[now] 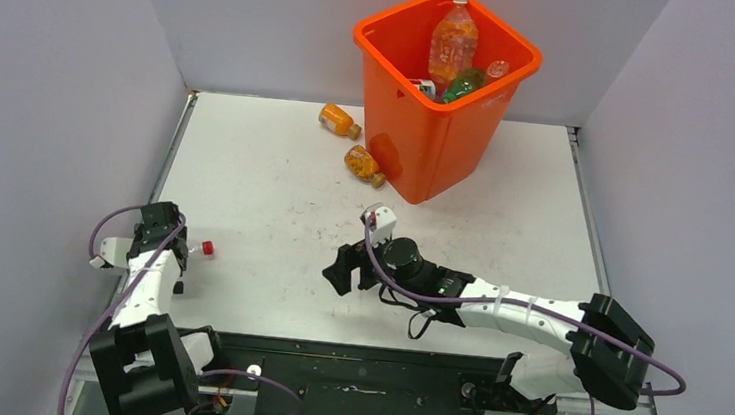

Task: Put the plastic bottles in the bin
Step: Pick up the plastic bottle at the center of the board.

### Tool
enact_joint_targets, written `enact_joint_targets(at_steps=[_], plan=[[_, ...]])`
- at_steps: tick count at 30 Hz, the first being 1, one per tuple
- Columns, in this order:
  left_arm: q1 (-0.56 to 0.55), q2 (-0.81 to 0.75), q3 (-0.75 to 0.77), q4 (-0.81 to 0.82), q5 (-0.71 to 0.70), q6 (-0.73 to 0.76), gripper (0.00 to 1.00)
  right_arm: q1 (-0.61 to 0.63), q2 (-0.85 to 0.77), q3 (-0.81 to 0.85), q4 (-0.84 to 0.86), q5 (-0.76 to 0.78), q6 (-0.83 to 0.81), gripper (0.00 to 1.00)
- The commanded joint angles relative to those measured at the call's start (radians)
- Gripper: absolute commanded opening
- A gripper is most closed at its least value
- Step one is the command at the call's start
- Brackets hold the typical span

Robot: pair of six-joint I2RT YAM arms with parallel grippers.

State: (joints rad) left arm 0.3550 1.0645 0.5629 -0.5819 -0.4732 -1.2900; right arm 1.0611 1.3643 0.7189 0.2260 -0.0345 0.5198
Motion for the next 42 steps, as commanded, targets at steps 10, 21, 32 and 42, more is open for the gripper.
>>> enact_joint_targets(at_steps=[10,21,32,42], plan=[[0.029,0.076,0.047,0.156,0.013,-0.045,0.96,-0.003,-0.179,-0.01,-0.016,0.077,-0.016,0.86],[0.024,0.193,0.005,0.216,0.012,-0.043,0.88,-0.005,-0.161,-0.005,-0.01,0.069,-0.027,0.86],[-0.086,0.241,0.002,0.286,0.046,-0.036,0.53,-0.004,-0.217,-0.021,-0.039,0.101,-0.036,0.86],[-0.271,0.045,-0.005,0.3,0.069,-0.005,0.26,-0.005,-0.279,-0.03,-0.075,0.133,-0.052,0.87]])
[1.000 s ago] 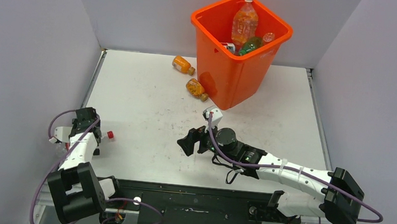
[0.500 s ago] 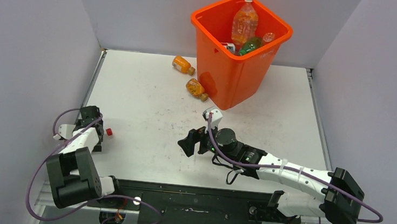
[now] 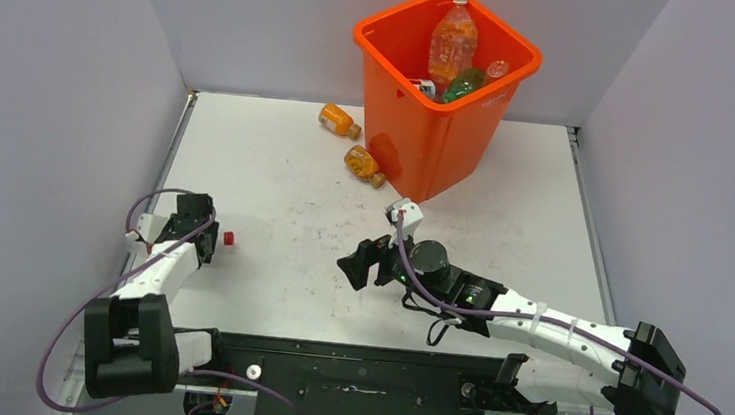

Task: Put the plastic bottles in the bin
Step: Pick up the plastic bottle at the center of the board, then place the plastic bottle in the trash bin.

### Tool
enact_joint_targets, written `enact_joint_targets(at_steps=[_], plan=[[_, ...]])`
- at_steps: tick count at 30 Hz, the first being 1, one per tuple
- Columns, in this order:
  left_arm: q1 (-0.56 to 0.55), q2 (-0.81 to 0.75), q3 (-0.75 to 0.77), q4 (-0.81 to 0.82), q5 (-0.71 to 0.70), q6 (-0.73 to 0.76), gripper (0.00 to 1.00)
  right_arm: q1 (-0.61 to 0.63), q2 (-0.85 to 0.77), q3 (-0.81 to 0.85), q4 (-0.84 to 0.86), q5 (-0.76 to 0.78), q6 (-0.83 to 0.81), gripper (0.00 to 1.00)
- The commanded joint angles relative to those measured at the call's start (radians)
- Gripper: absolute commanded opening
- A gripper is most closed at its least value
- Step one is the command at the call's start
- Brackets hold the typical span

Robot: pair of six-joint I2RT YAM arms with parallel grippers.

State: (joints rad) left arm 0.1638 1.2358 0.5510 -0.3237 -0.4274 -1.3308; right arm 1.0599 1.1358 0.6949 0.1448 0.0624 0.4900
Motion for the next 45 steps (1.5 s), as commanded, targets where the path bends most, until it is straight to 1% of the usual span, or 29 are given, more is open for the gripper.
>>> enact_joint_targets(at_steps=[1,3,5,6,8,10,11,13,16,19,20,21,24,26,28,29,30,34,39,40,42,43,44,45], plan=[[-0.108,-0.173,0.001,0.062,0.049,0.062,0.25,-0.003,-0.06,-0.01,0.006,0.039,-0.026,0.86],[-0.182,-0.274,-0.027,0.096,0.106,0.072,0.23,-0.004,-0.078,-0.028,0.021,0.041,-0.041,0.87],[-0.255,-0.387,-0.083,0.149,0.167,0.04,0.19,-0.002,-0.093,-0.053,0.051,0.04,-0.043,0.87],[-0.294,-0.448,-0.11,0.176,0.185,0.013,0.16,-0.002,-0.099,-0.069,0.078,0.035,-0.038,0.87],[-0.412,-0.547,-0.155,0.215,0.179,-0.065,0.14,0.001,-0.102,-0.109,0.156,0.028,-0.01,0.87],[-0.555,-0.621,-0.179,0.221,0.101,-0.117,0.12,0.004,-0.098,-0.16,0.263,0.02,0.036,0.87],[-0.657,-0.655,-0.188,0.222,0.049,-0.142,0.12,0.01,-0.087,-0.179,0.328,0.014,0.054,0.88],[-0.794,-0.675,-0.202,0.233,-0.043,-0.185,0.11,0.026,-0.053,-0.185,0.416,0.008,0.073,0.89],[-0.953,-0.652,-0.179,0.235,-0.145,-0.196,0.1,0.078,0.014,-0.127,0.413,0.057,0.051,0.91],[-1.048,-0.616,-0.152,0.22,-0.211,-0.196,0.09,0.114,0.045,-0.094,0.41,0.105,0.038,0.96],[-1.063,-0.609,-0.152,0.223,-0.217,-0.2,0.08,0.124,0.05,-0.092,0.414,0.118,0.036,0.99],[-1.074,-0.606,-0.156,0.23,-0.216,-0.203,0.08,0.131,0.054,-0.089,0.41,0.132,0.036,1.0],[-1.098,-0.6,-0.167,0.248,-0.22,-0.208,0.07,0.146,0.073,-0.081,0.391,0.159,0.039,1.0],[-1.116,-0.598,-0.172,0.252,-0.229,-0.215,0.07,0.151,0.086,-0.086,0.406,0.145,0.041,1.0],[-1.135,-0.602,-0.189,0.276,-0.239,-0.223,0.07,0.155,0.111,-0.063,0.385,0.135,0.04,0.98],[-1.143,-0.604,-0.195,0.29,-0.243,-0.226,0.07,0.155,0.125,-0.049,0.367,0.135,0.042,0.96],[-1.158,-0.608,-0.193,0.303,-0.244,-0.225,0.07,0.154,0.159,-0.022,0.343,0.135,0.042,0.87],[-1.191,-0.608,-0.166,0.284,-0.258,-0.205,0.07,0.154,0.187,0.004,0.331,0.154,0.047,0.63],[-1.21,-0.614,-0.16,0.273,-0.253,-0.199,0.07,0.154,0.211,0.02,0.332,0.171,0.059,0.47],[-1.213,-0.615,-0.159,0.273,-0.245,-0.196,0.07,0.155,0.216,0.024,0.327,0.17,0.059,0.42],[-1.224,-0.616,-0.155,0.266,-0.244,-0.187,0.08,0.155,0.225,0.031,0.317,0.159,0.061,0.29],[-1.227,-0.617,-0.152,0.262,-0.246,-0.181,0.1,0.153,0.227,0.035,0.308,0.153,0.062,0.17],[-1.227,-0.62,-0.149,0.257,-0.245,-0.172,0.14,0.152,0.225,0.039,0.295,0.149,0.066,0.08],[-1.227,-0.622,-0.146,0.252,-0.244,-0.163,0.2,0.153,0.219,0.041,0.282,0.145,0.068,0.06]])
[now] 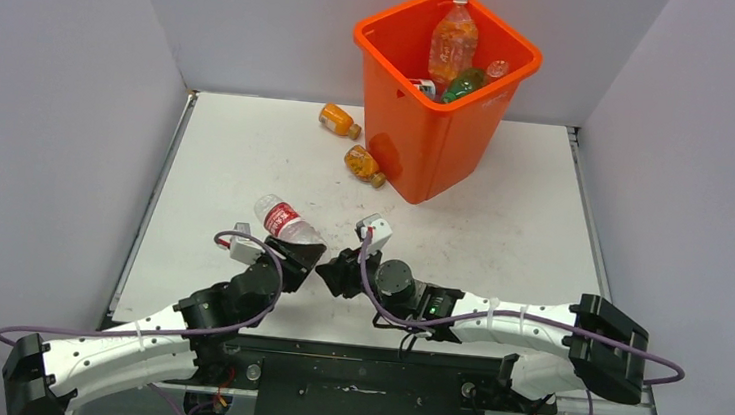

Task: Put the plastic bottles in the bin
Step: Place the plastic bottle in the trash bin.

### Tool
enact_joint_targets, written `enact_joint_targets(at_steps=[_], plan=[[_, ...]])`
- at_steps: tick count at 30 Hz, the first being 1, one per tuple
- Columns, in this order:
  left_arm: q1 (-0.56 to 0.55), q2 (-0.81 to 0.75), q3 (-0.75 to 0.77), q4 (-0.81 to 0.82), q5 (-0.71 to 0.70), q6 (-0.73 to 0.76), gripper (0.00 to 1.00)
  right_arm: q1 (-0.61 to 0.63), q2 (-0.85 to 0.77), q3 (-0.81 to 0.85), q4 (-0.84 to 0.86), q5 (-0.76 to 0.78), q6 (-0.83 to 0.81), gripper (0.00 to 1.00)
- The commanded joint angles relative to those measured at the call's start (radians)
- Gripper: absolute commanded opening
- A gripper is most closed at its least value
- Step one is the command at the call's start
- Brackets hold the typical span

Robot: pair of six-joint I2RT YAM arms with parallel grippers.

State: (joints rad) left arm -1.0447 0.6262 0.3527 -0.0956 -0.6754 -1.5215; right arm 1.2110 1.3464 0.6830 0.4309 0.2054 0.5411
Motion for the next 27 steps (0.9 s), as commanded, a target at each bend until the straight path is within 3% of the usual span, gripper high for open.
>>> enact_joint_targets(at_steps=[1,6,7,11,14,17,21,23,27], plan=[[-0.018,-0.017,0.058,0.014,0.001,0.035,0.25,0.001,-0.001,0.053,-0.018,0.0,0.019,0.05],[-0.018,-0.046,0.11,-0.05,-0.025,0.141,0.75,0.0,-0.111,0.058,-0.159,-0.01,0.007,0.05],[-0.018,-0.056,0.125,-0.08,-0.037,0.175,1.0,0.0,-0.142,0.061,-0.204,-0.007,0.003,0.05],[-0.017,-0.135,0.217,-0.189,-0.152,0.394,0.96,-0.009,-0.253,0.132,-0.461,-0.009,-0.018,0.05],[-0.017,-0.227,0.255,-0.089,-0.16,0.812,0.96,-0.023,-0.303,0.221,-0.704,-0.021,-0.021,0.05],[-0.017,-0.257,0.325,-0.047,0.144,1.318,0.97,-0.071,-0.311,0.331,-0.949,-0.076,-0.006,0.05],[-0.018,-0.104,0.547,-0.4,0.421,1.636,0.96,-0.122,-0.347,0.411,-1.118,-0.226,0.003,0.05],[-0.02,-0.036,0.572,-0.528,0.577,1.782,0.96,-0.144,-0.344,0.444,-1.163,-0.287,-0.006,0.05],[-0.034,0.021,0.533,-0.544,0.639,1.98,0.96,-0.157,-0.314,0.496,-1.218,-0.349,-0.021,0.05]])
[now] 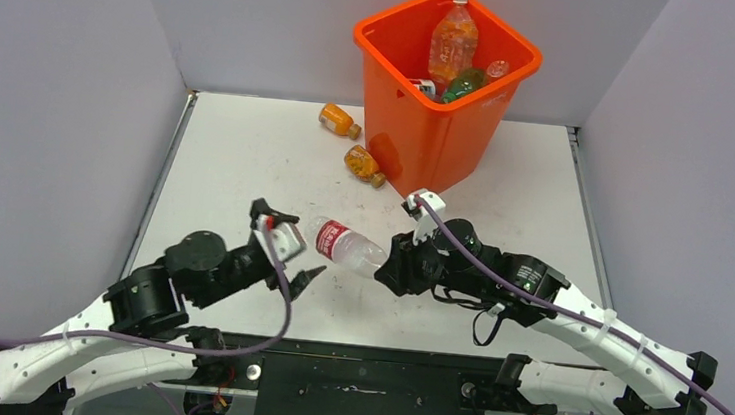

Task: Put the plastic bottles in the bin
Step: Place the plastic bottle in the trash bin.

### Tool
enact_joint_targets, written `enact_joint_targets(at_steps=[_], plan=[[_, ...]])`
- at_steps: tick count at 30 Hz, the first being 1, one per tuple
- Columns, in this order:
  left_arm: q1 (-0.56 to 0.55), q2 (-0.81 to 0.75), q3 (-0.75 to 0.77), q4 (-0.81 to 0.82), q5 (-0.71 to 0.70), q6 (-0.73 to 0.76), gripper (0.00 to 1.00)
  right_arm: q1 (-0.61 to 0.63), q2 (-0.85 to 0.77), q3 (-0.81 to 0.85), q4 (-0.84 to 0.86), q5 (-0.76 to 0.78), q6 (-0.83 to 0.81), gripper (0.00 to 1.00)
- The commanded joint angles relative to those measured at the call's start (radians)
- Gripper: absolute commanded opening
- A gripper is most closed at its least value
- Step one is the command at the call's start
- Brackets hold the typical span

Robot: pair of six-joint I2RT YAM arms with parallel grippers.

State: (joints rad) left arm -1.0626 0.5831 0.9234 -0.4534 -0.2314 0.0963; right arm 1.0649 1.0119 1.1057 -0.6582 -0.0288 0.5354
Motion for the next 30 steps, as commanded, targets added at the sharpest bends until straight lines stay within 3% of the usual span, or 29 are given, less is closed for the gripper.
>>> enact_joint_targets(at_steps=[1,5,10,20,26,30], plan=[[-0.019,0.071,-0.045,-0.177,0.201,0.393,0.96,-0.012,0.026,0.088,-0.135,-0.123,-0.017,0.05],[-0.026,0.108,-0.046,-0.178,0.227,0.473,0.96,-0.014,0.047,0.129,-0.156,-0.142,-0.031,0.05],[-0.034,0.097,-0.109,-0.06,0.274,0.552,0.96,-0.017,0.057,0.128,-0.125,-0.204,-0.025,0.05],[-0.036,0.131,-0.233,0.129,0.207,0.665,0.99,-0.017,0.061,0.143,-0.091,-0.278,-0.001,0.05],[-0.036,0.114,-0.266,0.175,0.17,0.669,0.83,-0.018,0.071,0.163,-0.098,-0.29,-0.008,0.05],[-0.036,0.093,-0.271,0.218,0.174,0.623,0.56,-0.017,0.06,0.178,-0.088,-0.282,-0.015,0.05]])
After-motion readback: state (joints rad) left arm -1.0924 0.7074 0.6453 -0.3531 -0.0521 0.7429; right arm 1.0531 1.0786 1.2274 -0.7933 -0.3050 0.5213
